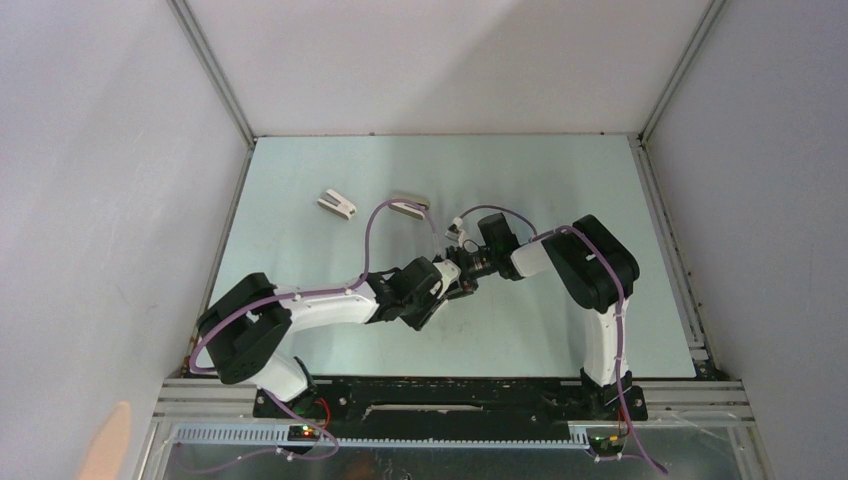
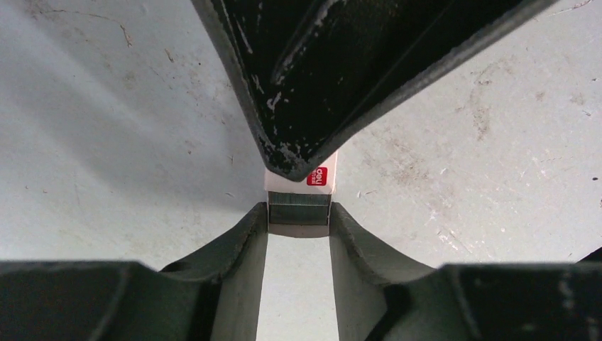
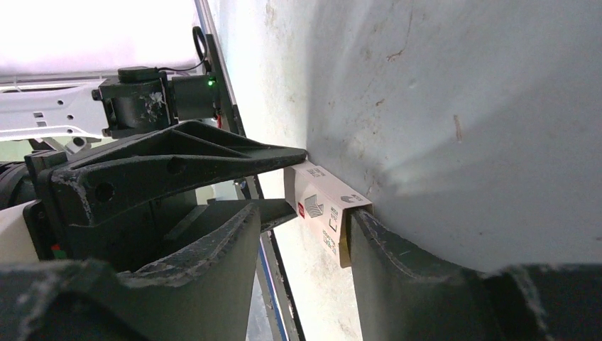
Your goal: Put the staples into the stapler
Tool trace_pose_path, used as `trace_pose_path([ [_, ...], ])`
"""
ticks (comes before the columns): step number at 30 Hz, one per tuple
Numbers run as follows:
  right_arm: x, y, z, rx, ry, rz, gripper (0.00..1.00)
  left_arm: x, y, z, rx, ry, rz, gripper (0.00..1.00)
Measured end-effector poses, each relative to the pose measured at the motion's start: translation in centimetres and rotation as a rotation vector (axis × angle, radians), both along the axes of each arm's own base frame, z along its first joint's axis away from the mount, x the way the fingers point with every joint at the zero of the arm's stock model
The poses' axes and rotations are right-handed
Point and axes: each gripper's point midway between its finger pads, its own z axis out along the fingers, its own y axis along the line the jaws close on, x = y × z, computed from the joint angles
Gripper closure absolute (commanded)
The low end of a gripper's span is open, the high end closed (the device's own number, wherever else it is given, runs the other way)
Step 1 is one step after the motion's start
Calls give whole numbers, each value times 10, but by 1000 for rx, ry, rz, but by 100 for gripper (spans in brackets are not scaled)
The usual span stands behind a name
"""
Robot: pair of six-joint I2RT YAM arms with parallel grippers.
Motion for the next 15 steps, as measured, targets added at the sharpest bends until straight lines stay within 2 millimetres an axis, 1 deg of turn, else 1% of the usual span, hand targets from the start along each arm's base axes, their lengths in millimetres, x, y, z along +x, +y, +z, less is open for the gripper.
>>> trace_pose_path([
  [3, 2, -2, 0, -2, 4, -5, 51, 0, 0, 0, 0, 0, 0, 63],
  [8, 8, -9, -2, -1, 5, -31, 57, 0, 0, 0, 0, 0, 0, 64],
  [15, 14, -19, -6, -9, 18, -65, 69, 0, 0, 0, -1, 2, -1, 65],
])
